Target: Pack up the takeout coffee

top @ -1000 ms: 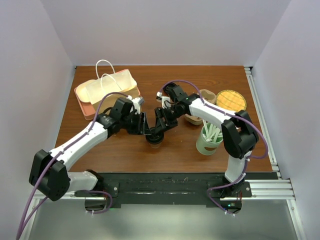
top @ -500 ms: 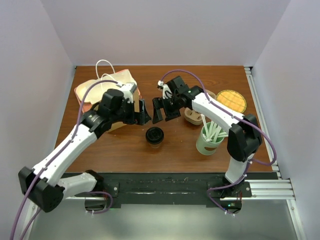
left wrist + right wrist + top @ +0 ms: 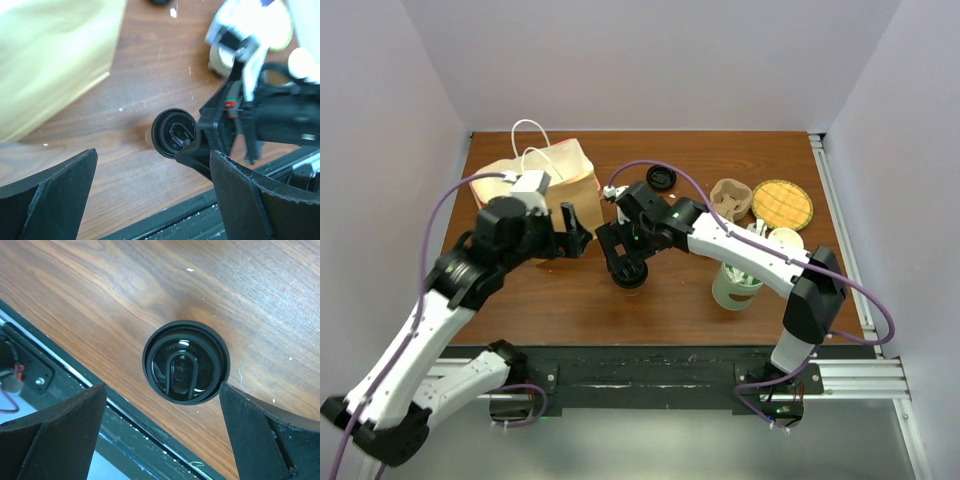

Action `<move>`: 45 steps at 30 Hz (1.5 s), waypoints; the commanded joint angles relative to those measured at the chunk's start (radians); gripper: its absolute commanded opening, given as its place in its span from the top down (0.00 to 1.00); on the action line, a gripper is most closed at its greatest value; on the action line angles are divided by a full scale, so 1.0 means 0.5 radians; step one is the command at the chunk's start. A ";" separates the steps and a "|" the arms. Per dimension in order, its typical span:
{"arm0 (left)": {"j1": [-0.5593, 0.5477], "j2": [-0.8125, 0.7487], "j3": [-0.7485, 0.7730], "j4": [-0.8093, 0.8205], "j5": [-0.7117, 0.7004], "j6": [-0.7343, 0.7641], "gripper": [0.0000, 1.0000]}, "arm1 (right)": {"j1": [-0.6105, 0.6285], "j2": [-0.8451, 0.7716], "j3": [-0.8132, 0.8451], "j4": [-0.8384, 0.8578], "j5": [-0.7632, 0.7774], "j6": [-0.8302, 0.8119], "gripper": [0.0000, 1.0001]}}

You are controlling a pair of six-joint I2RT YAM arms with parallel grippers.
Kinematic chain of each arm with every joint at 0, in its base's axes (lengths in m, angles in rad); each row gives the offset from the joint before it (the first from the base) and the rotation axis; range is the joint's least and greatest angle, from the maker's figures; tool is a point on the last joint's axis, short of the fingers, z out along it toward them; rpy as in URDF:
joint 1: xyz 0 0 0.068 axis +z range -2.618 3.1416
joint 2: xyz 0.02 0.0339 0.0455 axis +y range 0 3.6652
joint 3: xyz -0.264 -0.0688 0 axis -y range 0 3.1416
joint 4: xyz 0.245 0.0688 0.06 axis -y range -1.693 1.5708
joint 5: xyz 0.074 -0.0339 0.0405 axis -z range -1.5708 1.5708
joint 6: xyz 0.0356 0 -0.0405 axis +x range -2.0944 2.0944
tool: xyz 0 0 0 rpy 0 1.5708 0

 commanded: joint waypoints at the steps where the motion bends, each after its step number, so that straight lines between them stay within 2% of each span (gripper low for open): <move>1: 0.006 -0.298 0.002 0.019 -0.176 0.000 0.00 | 0.044 0.071 0.022 -0.037 0.228 0.034 0.01; 7: 0.006 -0.311 0.063 -0.137 -0.235 0.043 0.00 | 0.130 0.194 0.089 -0.058 0.351 0.024 0.02; 14: 0.006 -0.344 0.045 -0.156 -0.259 0.053 0.00 | 0.192 0.286 0.117 -0.104 0.520 0.006 0.02; 21: 0.009 -0.360 0.023 -0.131 -0.269 0.043 0.00 | 0.201 0.225 0.142 -0.113 0.618 -0.025 0.11; 24: 0.006 -0.341 0.017 -0.119 -0.265 0.031 0.00 | 0.204 0.210 0.154 -0.113 0.603 -0.034 0.18; 30: 0.009 -0.335 0.020 -0.103 -0.314 0.037 0.00 | 0.216 0.185 0.188 -0.175 0.679 -0.031 0.20; 32: 0.006 -0.338 0.029 -0.104 -0.339 0.040 0.00 | 0.210 0.206 0.233 -0.257 0.853 -0.080 0.20; 38: 0.009 -0.357 0.063 -0.146 -0.367 0.053 0.01 | 0.051 0.381 0.472 -0.506 1.139 -0.248 0.18; 45: 0.006 -0.394 0.103 -0.229 -0.406 0.040 0.01 | -0.161 0.630 0.687 -0.515 1.278 -0.420 0.18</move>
